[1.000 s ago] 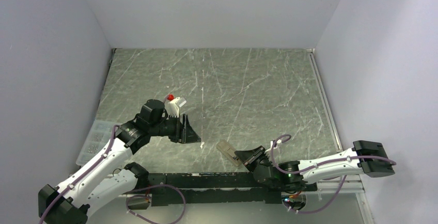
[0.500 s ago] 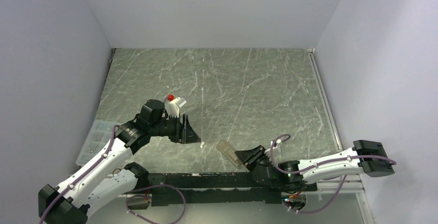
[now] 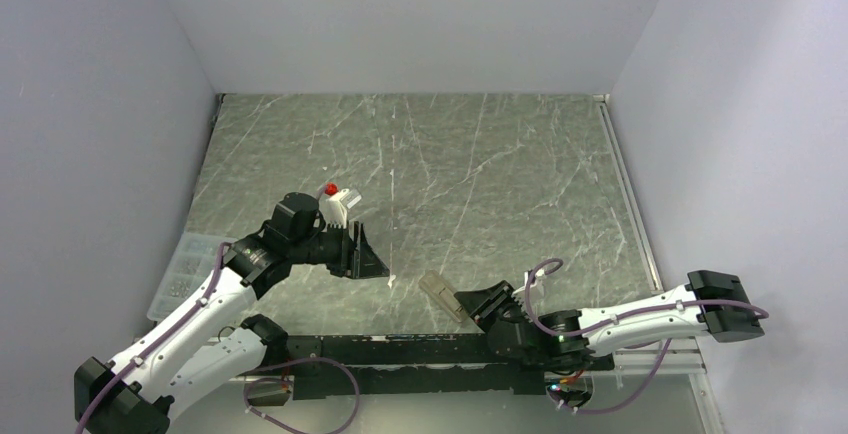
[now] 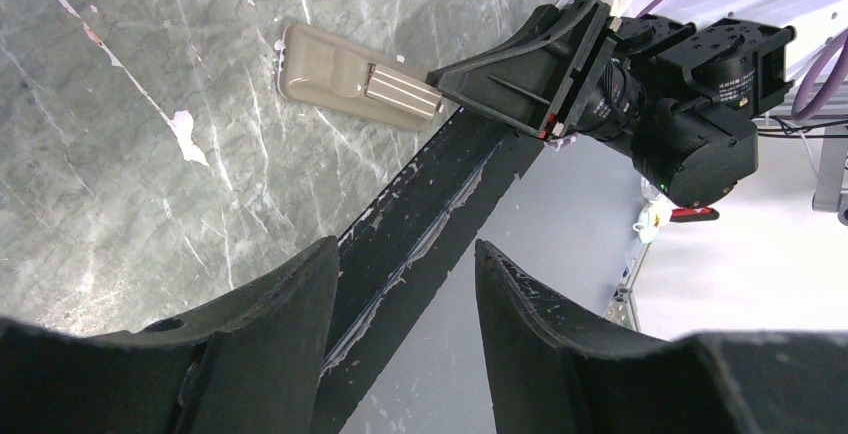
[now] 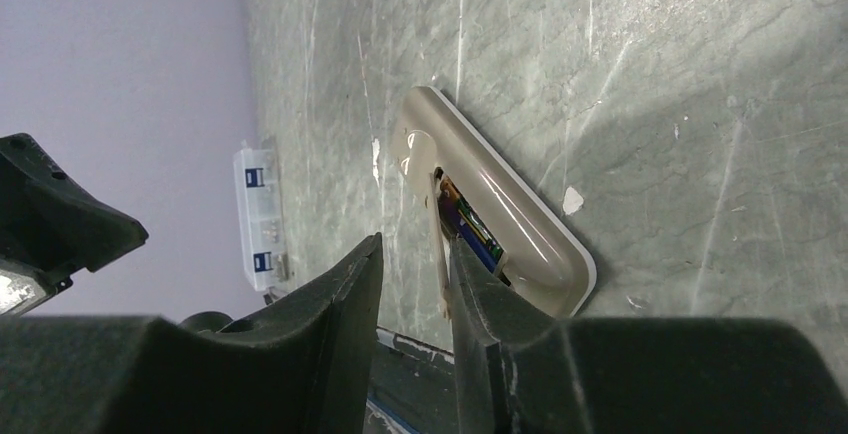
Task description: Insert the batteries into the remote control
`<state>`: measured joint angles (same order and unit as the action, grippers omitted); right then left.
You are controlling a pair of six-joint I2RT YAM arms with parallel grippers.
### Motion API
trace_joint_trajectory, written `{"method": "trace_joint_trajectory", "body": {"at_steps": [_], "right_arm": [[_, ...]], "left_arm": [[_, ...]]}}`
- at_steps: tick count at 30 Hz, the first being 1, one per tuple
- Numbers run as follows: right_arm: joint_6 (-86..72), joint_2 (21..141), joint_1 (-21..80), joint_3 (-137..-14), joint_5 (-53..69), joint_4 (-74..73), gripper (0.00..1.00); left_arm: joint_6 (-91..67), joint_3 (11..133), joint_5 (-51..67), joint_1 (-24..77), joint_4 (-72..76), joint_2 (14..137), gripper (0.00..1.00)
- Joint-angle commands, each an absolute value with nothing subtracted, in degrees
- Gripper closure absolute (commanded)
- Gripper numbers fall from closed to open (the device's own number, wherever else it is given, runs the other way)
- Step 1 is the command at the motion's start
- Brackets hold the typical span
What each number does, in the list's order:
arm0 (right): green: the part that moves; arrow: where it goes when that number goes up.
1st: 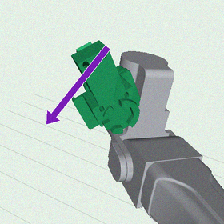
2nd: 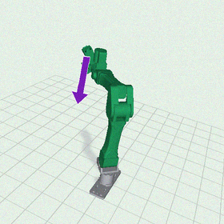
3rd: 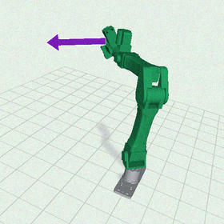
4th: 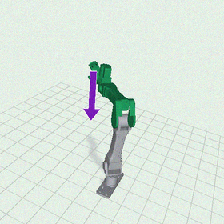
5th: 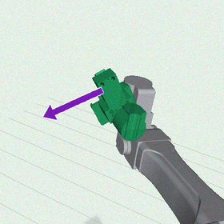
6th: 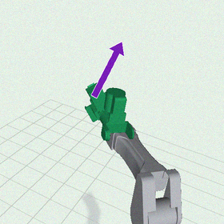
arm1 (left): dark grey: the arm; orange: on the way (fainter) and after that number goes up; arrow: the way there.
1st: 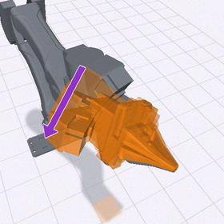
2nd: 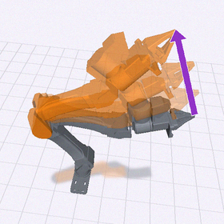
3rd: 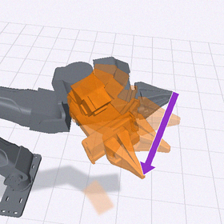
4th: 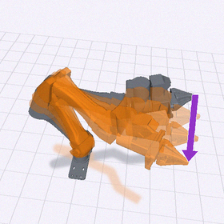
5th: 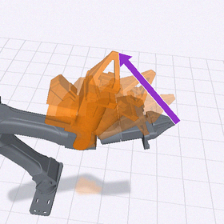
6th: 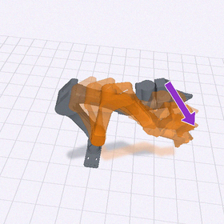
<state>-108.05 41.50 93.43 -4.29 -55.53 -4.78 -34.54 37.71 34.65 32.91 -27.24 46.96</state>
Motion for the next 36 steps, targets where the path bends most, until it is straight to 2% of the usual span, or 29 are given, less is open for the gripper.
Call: {"method": "trace_joint_trajectory", "body": {"at_steps": [1, 25, 36], "right_arm": [[-107.4, 41.1, 93.8, -6.7, -58.3, -6.3, 0.66], [-105.5, 40.5, 93.8, -7.6, -58.7, -7.5, 0.66], [-96.5, 36.1, 93.8, -17.1, -56.5, -27.0, 0.66]], "left_arm": [[-34.0, 38.0, 35.4, 32.6, -25.6, 46.2, 0.42], [-33.9, 38.0, 35.2, 32.6, -25.9, 46.1, 0.42], [-33.8, 38.2, 34.4, 32.6, -26.1, 46.9, 0.41]]}}
